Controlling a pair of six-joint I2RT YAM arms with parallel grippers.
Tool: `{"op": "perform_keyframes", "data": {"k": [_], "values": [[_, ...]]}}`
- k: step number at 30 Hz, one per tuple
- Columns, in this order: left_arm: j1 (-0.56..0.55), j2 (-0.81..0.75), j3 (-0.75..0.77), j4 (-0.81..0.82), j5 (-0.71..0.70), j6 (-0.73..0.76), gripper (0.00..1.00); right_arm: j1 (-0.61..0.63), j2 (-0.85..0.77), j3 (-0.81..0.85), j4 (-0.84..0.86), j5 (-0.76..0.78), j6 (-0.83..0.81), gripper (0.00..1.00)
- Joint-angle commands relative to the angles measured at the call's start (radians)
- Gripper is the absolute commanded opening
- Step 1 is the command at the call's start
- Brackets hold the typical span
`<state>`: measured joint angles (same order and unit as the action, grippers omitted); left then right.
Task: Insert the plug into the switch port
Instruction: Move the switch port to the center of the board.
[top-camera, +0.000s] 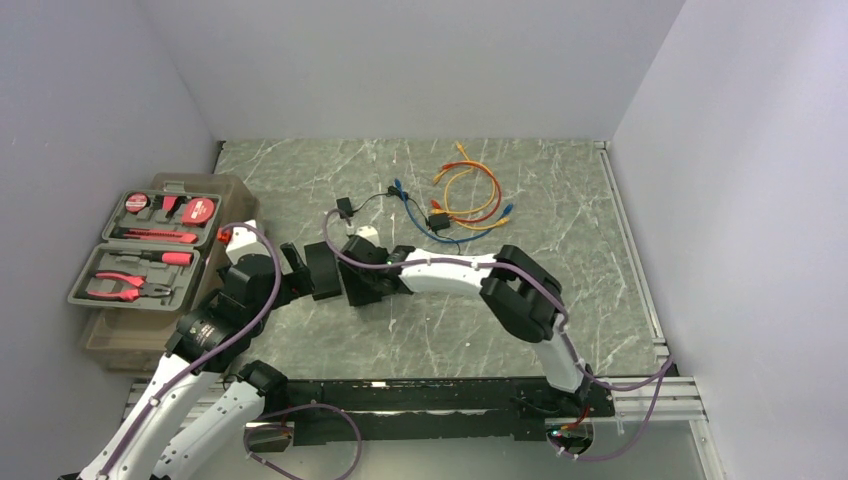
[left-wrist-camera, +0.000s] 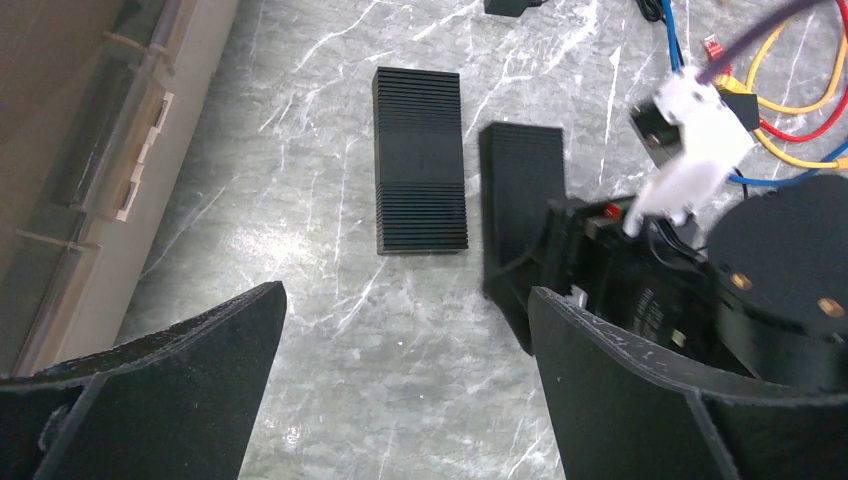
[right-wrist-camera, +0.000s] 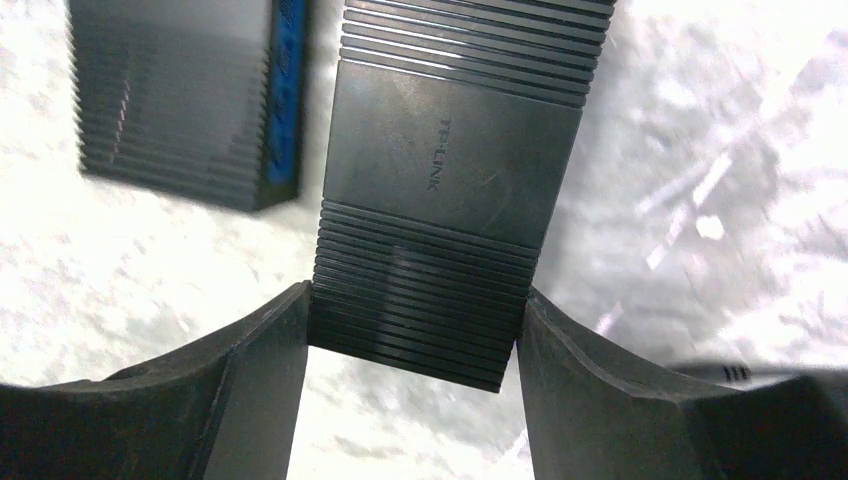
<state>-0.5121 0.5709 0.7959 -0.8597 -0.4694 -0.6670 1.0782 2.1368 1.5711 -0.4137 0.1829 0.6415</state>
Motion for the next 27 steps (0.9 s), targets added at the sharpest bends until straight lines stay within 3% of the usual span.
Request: {"op": "perform_keyframes", "data": {"k": [1,4,7,13,16,21,27], "values": [[0.0,-0.003,0.01,0.012,-0.014,0.003,0.99,0.019,-0.147,-0.174,0.023,0.0,0.072,0.05],[0.001,0.006,0.008,0.022,-0.004,0.001,0.99,0.052,-0.201,-0.244,0.022,0.017,0.099,0.04],[0.0,0.021,0.004,0.036,0.009,-0.005,0.99,0.087,-0.228,-0.278,0.028,0.008,0.116,0.12],[0.001,0.053,-0.011,0.065,0.059,-0.024,0.99,0.128,-0.278,-0.302,0.006,0.044,0.131,0.57],[0.0,0.073,-0.019,0.074,0.071,-0.025,0.99,0.129,-0.324,-0.317,0.003,0.064,0.12,0.7],[0.0,0.106,-0.02,0.09,0.103,-0.016,0.99,0.129,-0.378,-0.318,-0.025,0.106,0.074,0.81],[0.001,0.124,-0.022,0.09,0.1,-0.025,0.99,0.126,-0.386,-0.312,-0.035,0.118,0.034,0.82]]}}
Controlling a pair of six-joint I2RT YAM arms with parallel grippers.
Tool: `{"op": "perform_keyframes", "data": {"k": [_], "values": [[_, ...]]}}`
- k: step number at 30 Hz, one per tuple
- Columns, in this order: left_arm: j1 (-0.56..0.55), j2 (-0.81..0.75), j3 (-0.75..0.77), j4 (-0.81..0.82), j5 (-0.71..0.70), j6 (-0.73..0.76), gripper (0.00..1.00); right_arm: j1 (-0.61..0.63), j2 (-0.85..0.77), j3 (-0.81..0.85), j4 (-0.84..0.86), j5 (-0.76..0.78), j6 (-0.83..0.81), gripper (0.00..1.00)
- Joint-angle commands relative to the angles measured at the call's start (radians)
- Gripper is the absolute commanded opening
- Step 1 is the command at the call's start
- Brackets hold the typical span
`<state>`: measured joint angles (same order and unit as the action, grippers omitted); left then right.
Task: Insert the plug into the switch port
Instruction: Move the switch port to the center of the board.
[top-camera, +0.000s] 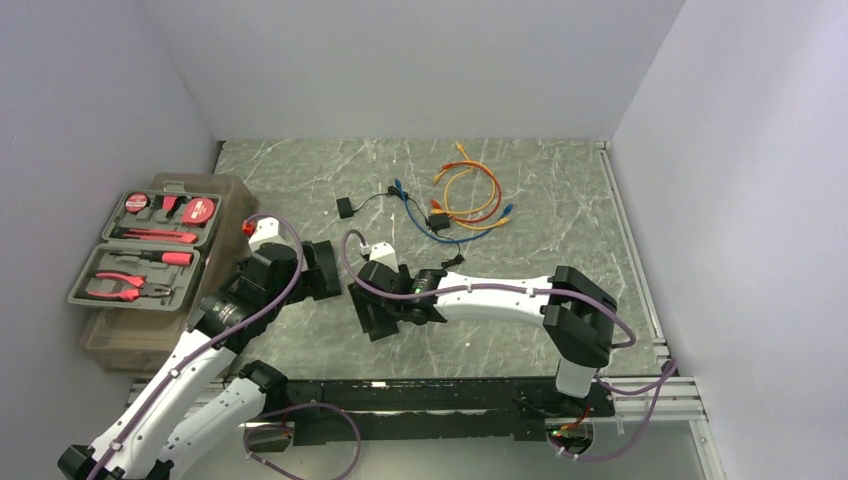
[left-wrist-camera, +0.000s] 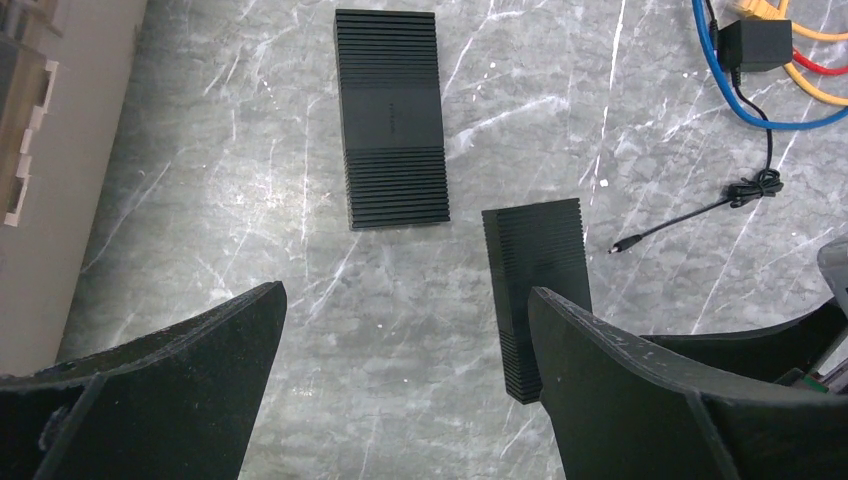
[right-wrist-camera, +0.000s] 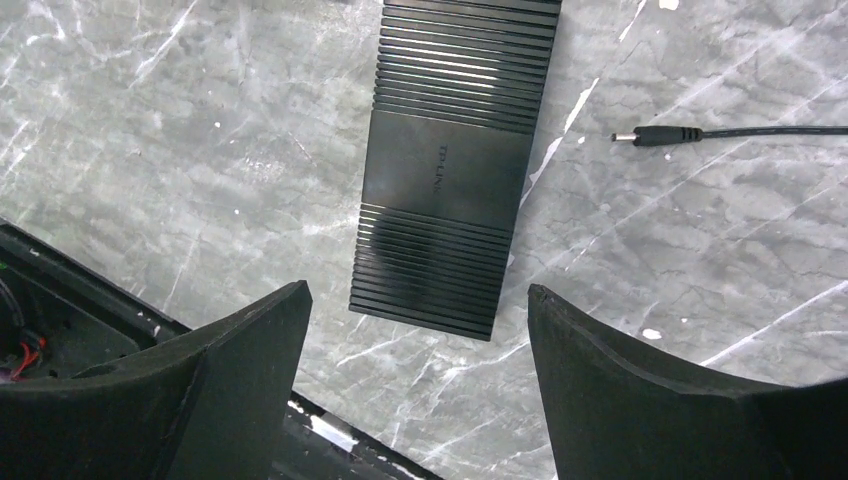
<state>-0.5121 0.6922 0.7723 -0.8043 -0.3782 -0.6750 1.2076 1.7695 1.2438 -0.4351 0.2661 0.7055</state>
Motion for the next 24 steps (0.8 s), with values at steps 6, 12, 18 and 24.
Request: {"op": "perform_keyframes", "data": {"k": [6,12,18,24], "values": [[0.0,0.003,0.003,0.02,-0.018,-0.033,0.99,-0.019,0.022,0.054,0.007,0.066,-0.053,0.84],[0.0,0.001,0.013,-0.004,-0.037,-0.041,0.99,-0.057,0.13,0.164,0.013,0.063,-0.071,0.87],[0.001,-0.025,0.009,-0.01,-0.034,-0.04,0.99,-0.084,0.18,0.233,-0.003,0.054,-0.131,0.87],[0.001,-0.006,-0.003,-0.003,0.046,-0.059,0.99,-0.125,0.05,0.124,0.002,0.101,-0.169,0.88]]}}
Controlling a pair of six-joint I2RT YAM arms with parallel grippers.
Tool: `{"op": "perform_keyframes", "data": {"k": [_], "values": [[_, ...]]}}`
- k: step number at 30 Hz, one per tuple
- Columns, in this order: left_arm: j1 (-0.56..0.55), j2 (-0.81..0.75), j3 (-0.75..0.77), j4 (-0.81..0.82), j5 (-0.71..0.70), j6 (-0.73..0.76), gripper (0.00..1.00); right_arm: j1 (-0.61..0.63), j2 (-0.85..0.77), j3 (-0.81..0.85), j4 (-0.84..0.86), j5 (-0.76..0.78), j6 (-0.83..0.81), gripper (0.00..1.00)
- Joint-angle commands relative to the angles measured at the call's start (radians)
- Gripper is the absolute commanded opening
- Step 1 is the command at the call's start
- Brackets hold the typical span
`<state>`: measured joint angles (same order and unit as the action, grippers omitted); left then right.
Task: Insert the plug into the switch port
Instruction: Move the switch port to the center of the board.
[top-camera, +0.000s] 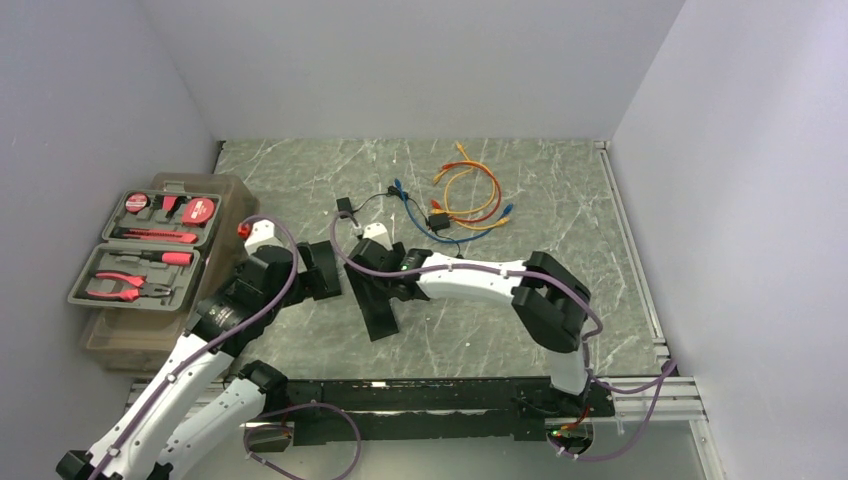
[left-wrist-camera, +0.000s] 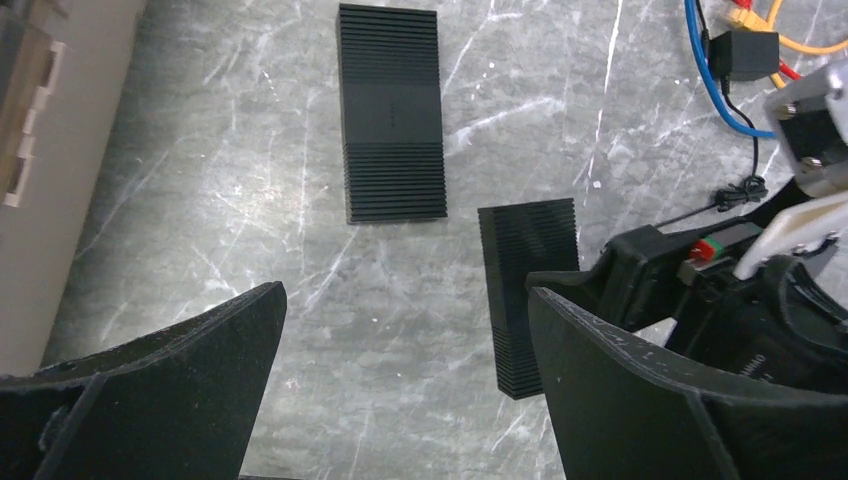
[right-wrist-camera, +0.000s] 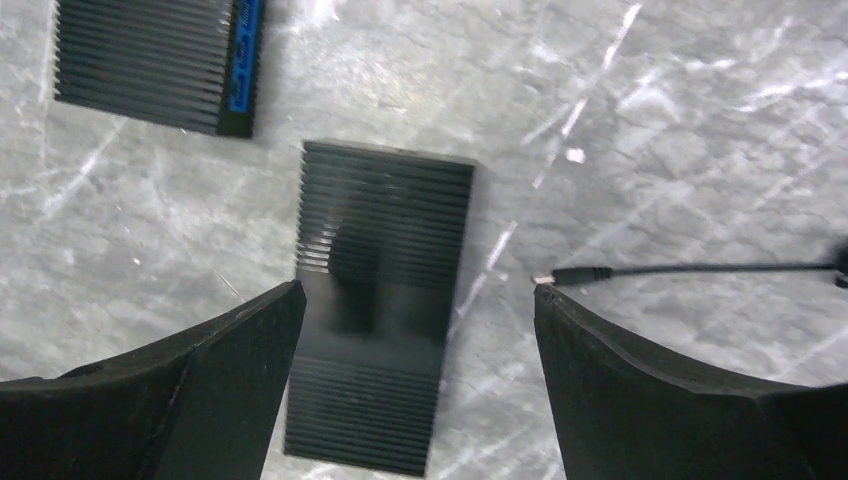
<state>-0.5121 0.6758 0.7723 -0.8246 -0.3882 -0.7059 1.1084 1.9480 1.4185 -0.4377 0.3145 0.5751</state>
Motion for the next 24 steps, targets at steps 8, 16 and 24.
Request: {"op": "perform_keyframes", "data": {"k": [8,16,24], "values": [[0.0,0.136,-0.044,0.137,0.312,-0.049,0.99,-0.085,-0.379,-0.231,-0.063,0.184,-0.034,0.9],[-0.017,0.266,-0.082,0.232,0.436,-0.137,0.99,-0.152,-0.587,-0.38,-0.086,0.204,-0.031,0.92],[-0.16,0.495,0.05,0.163,0.377,-0.218,0.99,-0.18,-0.672,-0.474,-0.078,0.178,-0.013,0.95]]}}
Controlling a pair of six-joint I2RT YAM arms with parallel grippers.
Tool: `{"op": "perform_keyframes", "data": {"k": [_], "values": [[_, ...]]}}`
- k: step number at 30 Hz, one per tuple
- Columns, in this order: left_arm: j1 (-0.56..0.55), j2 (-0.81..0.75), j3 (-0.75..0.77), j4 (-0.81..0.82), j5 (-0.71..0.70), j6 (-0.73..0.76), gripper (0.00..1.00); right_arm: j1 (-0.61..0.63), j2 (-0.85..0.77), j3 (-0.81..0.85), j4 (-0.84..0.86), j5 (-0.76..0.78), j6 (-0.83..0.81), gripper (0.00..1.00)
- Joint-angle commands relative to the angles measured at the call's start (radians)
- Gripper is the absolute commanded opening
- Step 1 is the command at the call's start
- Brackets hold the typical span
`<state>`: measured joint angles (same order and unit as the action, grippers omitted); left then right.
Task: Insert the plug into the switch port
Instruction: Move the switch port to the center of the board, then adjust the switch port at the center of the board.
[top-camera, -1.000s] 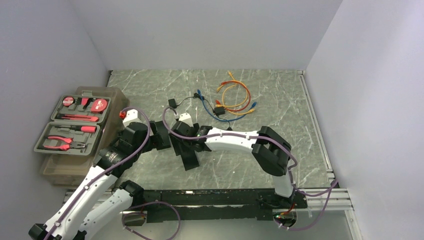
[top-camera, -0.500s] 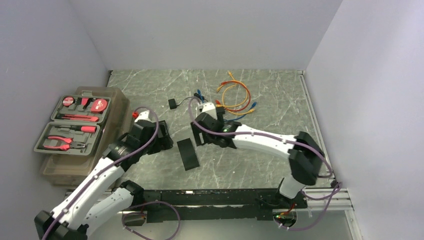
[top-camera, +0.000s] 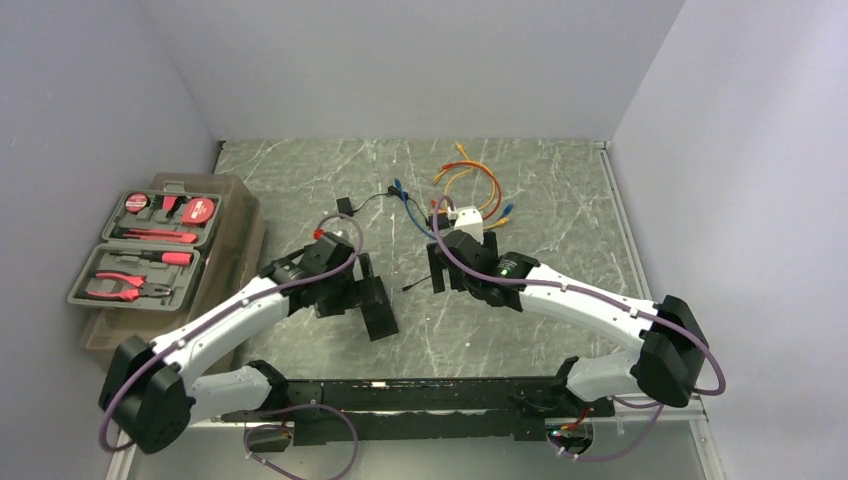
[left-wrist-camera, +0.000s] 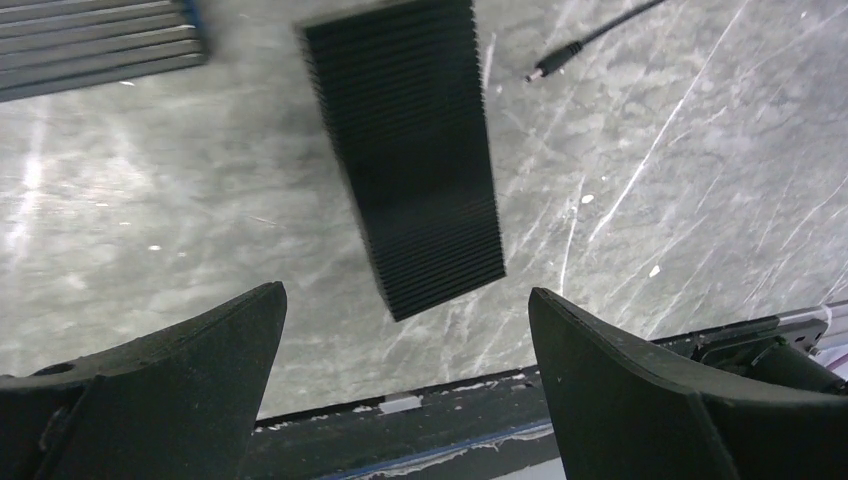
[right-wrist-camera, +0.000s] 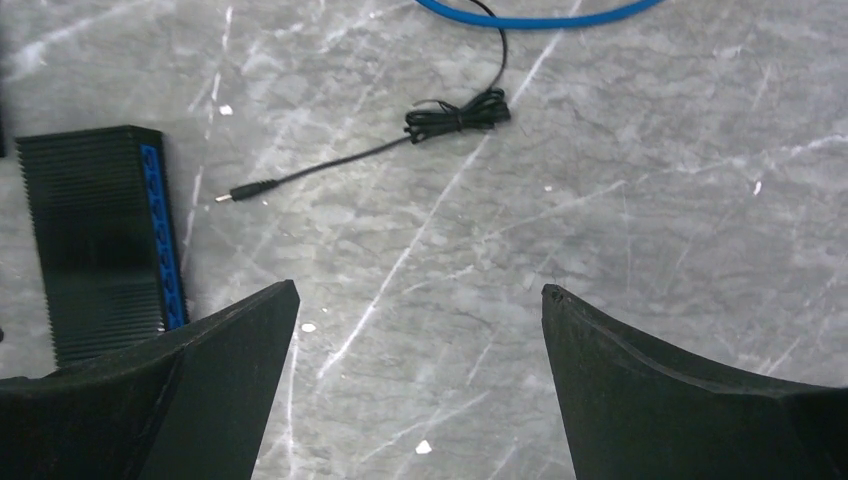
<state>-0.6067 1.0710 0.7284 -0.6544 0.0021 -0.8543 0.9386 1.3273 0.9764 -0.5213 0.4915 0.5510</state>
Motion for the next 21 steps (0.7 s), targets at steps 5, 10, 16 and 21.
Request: {"op": "perform_keyframes", "data": {"k": [5,10,16,21], "values": [[-0.133,0.24,0.172,-0.056,-0.047,-0.111,0.99,-0.016,-0.101,-0.076,0.013,-0.012,0.011,0.96],[-0.157,0.31,0.218,-0.09,-0.065,-0.151,0.99,-0.022,-0.135,-0.112,0.019,-0.026,0.009,0.96],[-0.156,0.362,0.242,-0.111,-0.061,-0.17,0.99,-0.034,-0.161,-0.145,0.044,-0.048,0.001,0.96],[-0.157,0.416,0.265,-0.141,-0.07,-0.172,0.99,-0.046,-0.166,-0.162,0.061,-0.066,-0.006,0.96]]}}
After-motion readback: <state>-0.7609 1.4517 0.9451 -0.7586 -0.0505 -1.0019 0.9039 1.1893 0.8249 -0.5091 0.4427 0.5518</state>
